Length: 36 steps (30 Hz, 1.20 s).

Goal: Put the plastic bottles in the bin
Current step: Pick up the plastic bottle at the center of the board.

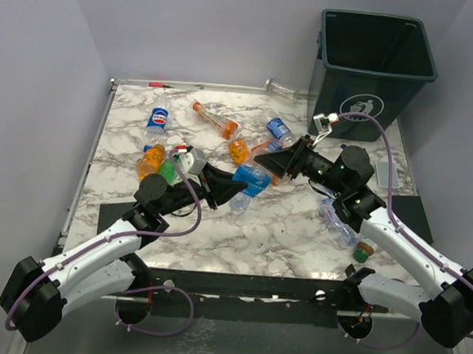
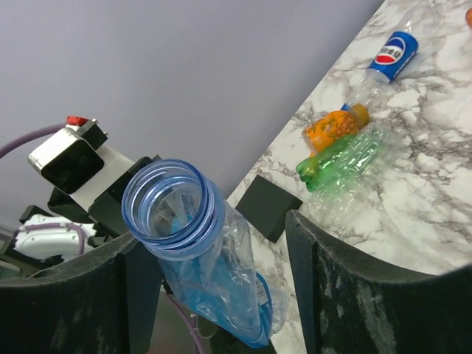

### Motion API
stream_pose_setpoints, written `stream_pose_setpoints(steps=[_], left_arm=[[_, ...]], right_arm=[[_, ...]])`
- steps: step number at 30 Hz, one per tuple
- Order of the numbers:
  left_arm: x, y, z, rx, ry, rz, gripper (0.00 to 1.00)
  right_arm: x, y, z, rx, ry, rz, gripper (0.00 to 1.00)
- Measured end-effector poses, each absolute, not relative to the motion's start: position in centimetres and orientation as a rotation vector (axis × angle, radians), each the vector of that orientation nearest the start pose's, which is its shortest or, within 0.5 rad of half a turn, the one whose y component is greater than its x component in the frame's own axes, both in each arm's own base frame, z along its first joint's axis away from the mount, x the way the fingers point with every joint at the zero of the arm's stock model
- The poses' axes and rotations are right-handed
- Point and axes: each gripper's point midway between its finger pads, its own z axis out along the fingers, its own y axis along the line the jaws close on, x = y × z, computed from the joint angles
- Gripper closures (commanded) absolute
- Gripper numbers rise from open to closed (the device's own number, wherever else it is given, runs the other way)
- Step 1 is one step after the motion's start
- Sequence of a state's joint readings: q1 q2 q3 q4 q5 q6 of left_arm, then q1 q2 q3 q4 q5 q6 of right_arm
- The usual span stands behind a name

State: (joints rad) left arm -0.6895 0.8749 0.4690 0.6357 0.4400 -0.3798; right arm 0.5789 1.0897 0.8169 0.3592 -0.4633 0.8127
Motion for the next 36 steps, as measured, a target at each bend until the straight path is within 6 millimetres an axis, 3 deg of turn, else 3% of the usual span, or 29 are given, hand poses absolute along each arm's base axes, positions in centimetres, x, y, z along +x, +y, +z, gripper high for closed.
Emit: stream_pose_setpoints(steps=[4, 5, 9, 10, 13, 15, 17, 22, 23, 26, 28, 30, 36], left_arm=[[19.6, -27.8, 28.9, 0.611, 1.33, -1.18, 1.0], [19.6, -27.8, 28.9, 0.609, 1.328, -1.18, 0.95], [19.9, -27.6, 29.3, 0.591, 1.315, -1.17, 0.35], [19.9, -27.6, 29.3, 0.587, 1.318, -1.167, 0.25], [20.0, -27.6, 29.1, 0.583, 1.331, -1.163, 0.16], [20.0, -27.6, 28.9, 0.582, 1.341, -1.163, 0.18], [20.0, -27.6, 28.6, 0.583, 1.351, -1.166, 0.25], [19.9, -28.5, 27.4, 0.613, 1.399, -1.193, 0.65], [19.8, -28.6, 27.2, 0.619, 1.407, -1.203, 0.69], [19.9, -28.7, 27.0, 0.618, 1.417, -1.196, 0.8], [20.0, -28.6, 26.9, 0.616, 1.424, -1.193, 0.83], [20.0, -28.7, 26.7, 0.615, 1.431, -1.195, 0.85], [19.6, -28.9, 26.6, 0.633, 1.432, -1.207, 0.91]], right_arm=[[25.0, 29.4, 33.2, -0.232, 1.655, 1.437, 0.64], [25.0, 29.5, 33.4, -0.236, 1.649, 1.432, 0.68], [25.2, 29.5, 33.4, -0.241, 1.643, 1.414, 0.77], [25.2, 29.5, 33.5, -0.243, 1.641, 1.411, 0.78], [25.3, 29.5, 33.8, -0.255, 1.636, 1.396, 0.82], [25.2, 29.6, 34.4, -0.278, 1.622, 1.384, 0.84], [25.2, 29.6, 35.1, -0.297, 1.608, 1.369, 0.85], [25.1, 29.7, 36.2, -0.348, 1.58, 1.335, 0.84], [25.2, 29.7, 36.3, -0.357, 1.582, 1.327, 0.81], [25.4, 30.0, 36.1, -0.373, 1.6, 1.312, 0.59], [25.5, 30.1, 36.0, -0.378, 1.604, 1.308, 0.45], [25.4, 30.2, 36.0, -0.376, 1.606, 1.312, 0.39], [25.1, 30.4, 36.7, -0.353, 1.592, 1.351, 0.37]])
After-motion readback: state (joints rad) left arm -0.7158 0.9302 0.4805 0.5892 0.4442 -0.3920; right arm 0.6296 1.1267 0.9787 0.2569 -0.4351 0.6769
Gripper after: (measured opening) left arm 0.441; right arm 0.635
